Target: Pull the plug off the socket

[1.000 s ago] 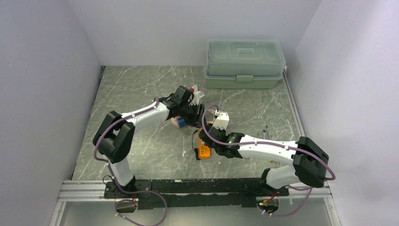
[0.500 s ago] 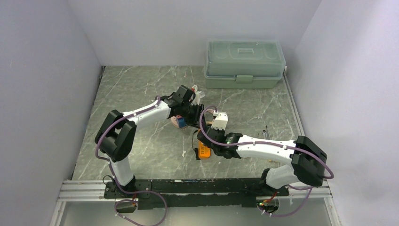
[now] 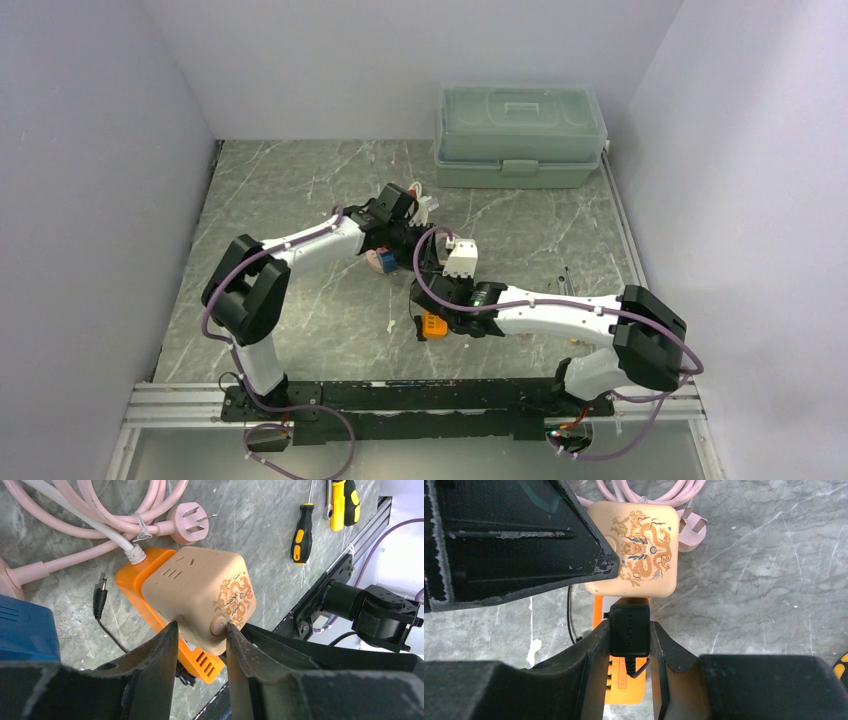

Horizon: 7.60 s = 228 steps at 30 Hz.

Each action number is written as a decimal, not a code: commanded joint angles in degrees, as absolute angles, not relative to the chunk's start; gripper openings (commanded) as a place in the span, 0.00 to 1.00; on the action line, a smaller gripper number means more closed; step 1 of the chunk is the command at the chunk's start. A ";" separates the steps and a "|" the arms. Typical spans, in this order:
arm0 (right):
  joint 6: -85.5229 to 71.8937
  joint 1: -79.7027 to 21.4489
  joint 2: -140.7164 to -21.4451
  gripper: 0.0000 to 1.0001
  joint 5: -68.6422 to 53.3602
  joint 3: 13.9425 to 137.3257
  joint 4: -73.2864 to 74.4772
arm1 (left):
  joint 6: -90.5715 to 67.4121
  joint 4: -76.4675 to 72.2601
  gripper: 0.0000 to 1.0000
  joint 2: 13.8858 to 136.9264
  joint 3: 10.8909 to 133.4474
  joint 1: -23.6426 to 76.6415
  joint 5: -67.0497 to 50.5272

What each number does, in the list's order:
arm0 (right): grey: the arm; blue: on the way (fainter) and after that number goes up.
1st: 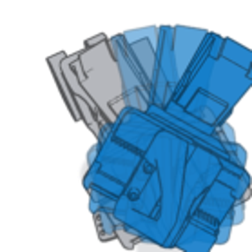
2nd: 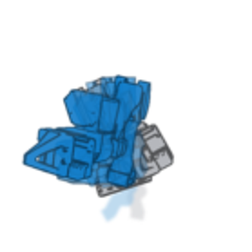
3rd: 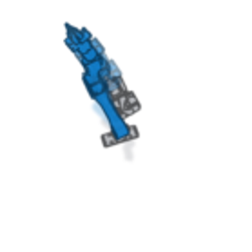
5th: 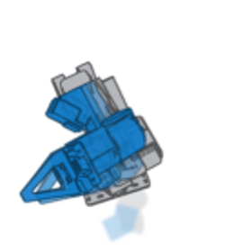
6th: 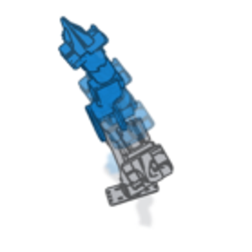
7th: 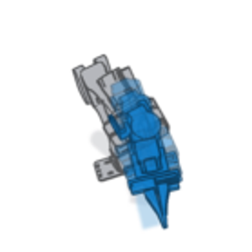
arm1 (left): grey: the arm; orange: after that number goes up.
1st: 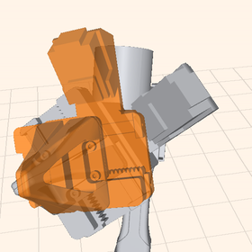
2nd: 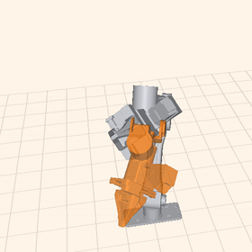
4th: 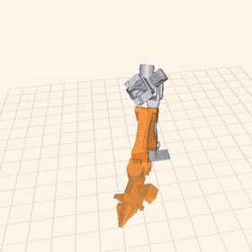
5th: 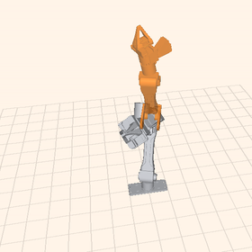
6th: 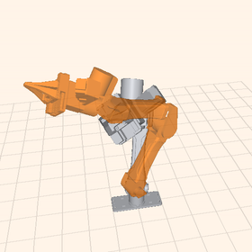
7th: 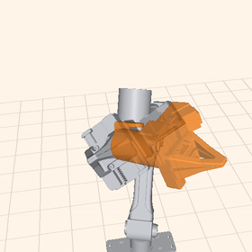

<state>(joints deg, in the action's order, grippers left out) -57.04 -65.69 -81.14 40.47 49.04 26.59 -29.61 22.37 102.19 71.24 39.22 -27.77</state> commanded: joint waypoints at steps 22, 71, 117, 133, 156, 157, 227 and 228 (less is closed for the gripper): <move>-59.59 -63.82 -74.81 0.00 40.29 45.52 25.24 | -25.05 31.11 0.39 107.31 67.75 41.36 -21.41; -59.75 -69.70 -74.92 0.00 47.86 46.80 24.31 | -24.00 32.30 0.37 108.80 69.63 41.40 -18.58; -57.04 -60.31 -59.43 0.00 46.93 40.29 29.85 | -23.30 31.51 0.38 108.33 69.82 41.35 -18.92; -59.04 -47.50 -55.59 0.40 33.96 29.22 22.00 | -21.54 27.98 0.58 104.08 68.90 41.34 -25.22; -26.04 -45.77 -54.84 1.00 16.22 38.50 12.02 | -19.27 20.76 0.84 83.35 62.88 38.13 -22.86; -24.58 -45.71 -56.61 1.00 14.46 39.63 12.04 | -19.96 20.66 0.84 82.85 62.58 37.36 -22.26; -53.32 -49.31 -55.95 0.00 29.95 28.66 -5.49 | -31.33 10.09 0.83 85.69 55.92 39.87 -31.50; -53.82 -49.31 -55.50 0.00 30.05 28.39 -5.72 | -31.37 9.69 0.83 85.76 55.68 40.61 -31.59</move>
